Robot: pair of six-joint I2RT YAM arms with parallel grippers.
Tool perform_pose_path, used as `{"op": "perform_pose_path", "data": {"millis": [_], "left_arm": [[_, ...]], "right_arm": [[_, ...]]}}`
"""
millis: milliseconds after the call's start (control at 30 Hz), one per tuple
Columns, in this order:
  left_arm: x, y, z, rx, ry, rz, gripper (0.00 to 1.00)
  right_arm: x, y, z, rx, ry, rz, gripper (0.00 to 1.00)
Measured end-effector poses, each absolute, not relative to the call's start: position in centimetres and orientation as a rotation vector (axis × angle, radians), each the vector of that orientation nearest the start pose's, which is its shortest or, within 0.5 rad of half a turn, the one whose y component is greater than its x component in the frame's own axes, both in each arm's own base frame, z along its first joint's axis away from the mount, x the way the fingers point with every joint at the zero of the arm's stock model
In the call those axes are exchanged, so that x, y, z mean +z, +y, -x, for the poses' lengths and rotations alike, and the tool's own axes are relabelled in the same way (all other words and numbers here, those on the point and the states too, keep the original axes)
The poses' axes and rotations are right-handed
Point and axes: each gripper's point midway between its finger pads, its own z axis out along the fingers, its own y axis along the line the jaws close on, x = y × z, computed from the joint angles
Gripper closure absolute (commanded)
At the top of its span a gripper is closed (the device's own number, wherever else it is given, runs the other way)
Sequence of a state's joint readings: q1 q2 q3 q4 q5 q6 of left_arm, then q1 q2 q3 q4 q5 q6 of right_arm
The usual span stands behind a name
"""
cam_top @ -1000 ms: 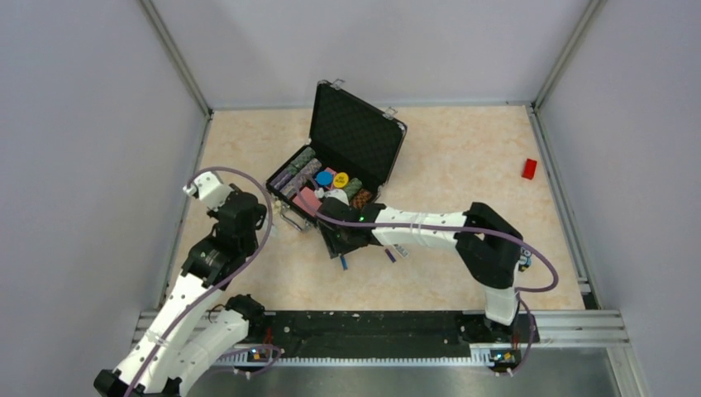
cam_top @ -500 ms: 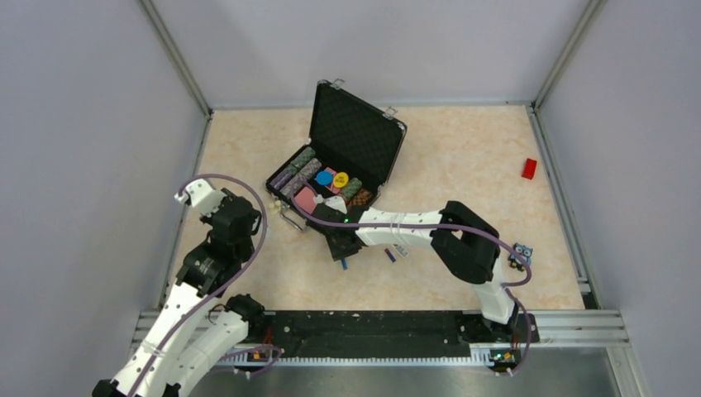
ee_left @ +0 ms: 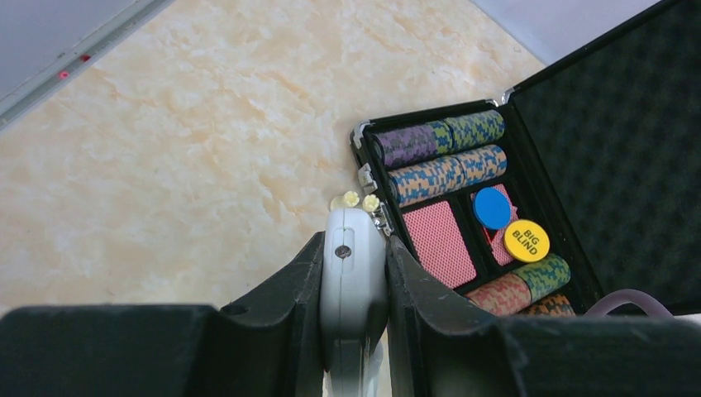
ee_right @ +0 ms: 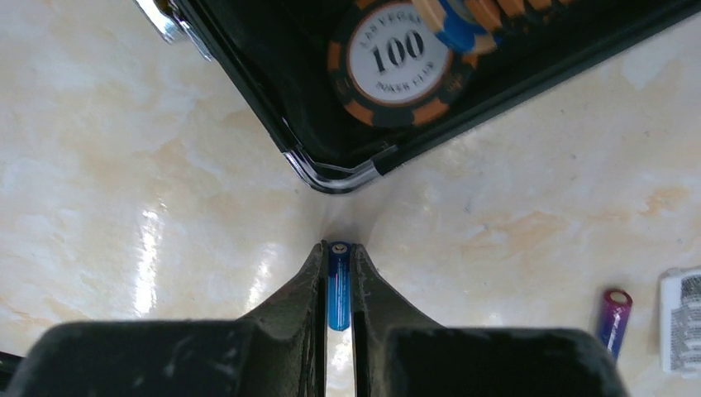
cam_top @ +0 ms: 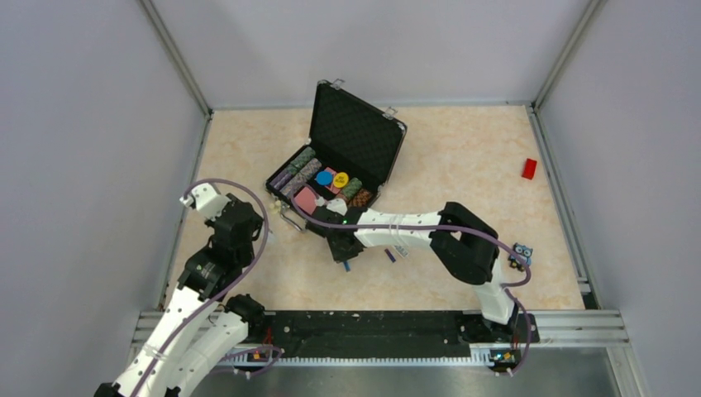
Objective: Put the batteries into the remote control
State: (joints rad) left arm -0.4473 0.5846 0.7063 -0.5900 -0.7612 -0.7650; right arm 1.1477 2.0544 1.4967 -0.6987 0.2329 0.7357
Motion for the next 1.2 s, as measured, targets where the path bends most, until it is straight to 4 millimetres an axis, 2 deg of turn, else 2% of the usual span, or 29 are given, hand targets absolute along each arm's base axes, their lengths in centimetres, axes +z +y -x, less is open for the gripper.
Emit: {"op": "perform_pose_path", "data": {"millis": [100,200,267,333,467,567,600,667,733,800,900,1067,1200], "left_arm": [[21.8,-0.9,-24.2,-0.060,1.771,0.729,1.00],[21.1,-1.7,-24.4,-0.101,1.789,0.709,1.00],[20.3,-2.9,-24.7,-0.158,1.814,0.671,1.00],[19.9,-4.5,-25.1,-0.232,1.849,0.616,1.00],[20.8,-9.9,-26.6,-0.485,1.887,0.437,1.00],[21.9,-14.7,-27.4,-0.717,1.894,0.279,1.00],[22.1,-16.3,-27.5,-0.795,1.902,0.224,1.00],[22.5,-19.2,-27.4,-0.944,1.914,0.130,1.00],[22.9,-21.3,-27.3,-1.060,1.925,0.060,1.00],[23.8,-23.2,-27.3,-1.179,1.926,0.007,1.00],[25.3,-24.9,-27.4,-1.292,1.915,-0.022,1.00],[28.0,-26.5,-27.3,-1.457,1.876,-0.021,1.00],[28.5,-27.1,-27.1,-1.533,1.874,-0.007,1.00]], "right_arm": [[2.1,38.0,-18.8,0.137,2.710,0.502,0.96],[2.5,36.1,-18.7,0.080,2.688,0.488,0.96],[3.6,35.2,-18.9,0.068,2.661,0.476,0.96],[5.7,34.5,-19.3,0.098,2.621,0.454,0.96],[12.6,32.9,-20.9,0.267,2.480,0.363,0.95],[19.1,30.8,-22.6,0.417,2.326,0.274,0.95],[21.8,30.1,-23.3,0.472,2.248,0.251,0.94],[26.2,29.2,-23.6,0.558,2.120,0.234,0.94],[29.4,28.9,-23.3,0.627,2.022,0.244,0.94],[31.6,29.0,-23.0,0.683,1.951,0.264,0.93],[32.4,29.5,-22.9,0.716,1.914,0.293,0.93],[31.8,30.5,-22.5,0.757,1.913,0.340,0.93],[31.6,31.6,-22.6,0.790,1.905,0.357,0.93]]}}
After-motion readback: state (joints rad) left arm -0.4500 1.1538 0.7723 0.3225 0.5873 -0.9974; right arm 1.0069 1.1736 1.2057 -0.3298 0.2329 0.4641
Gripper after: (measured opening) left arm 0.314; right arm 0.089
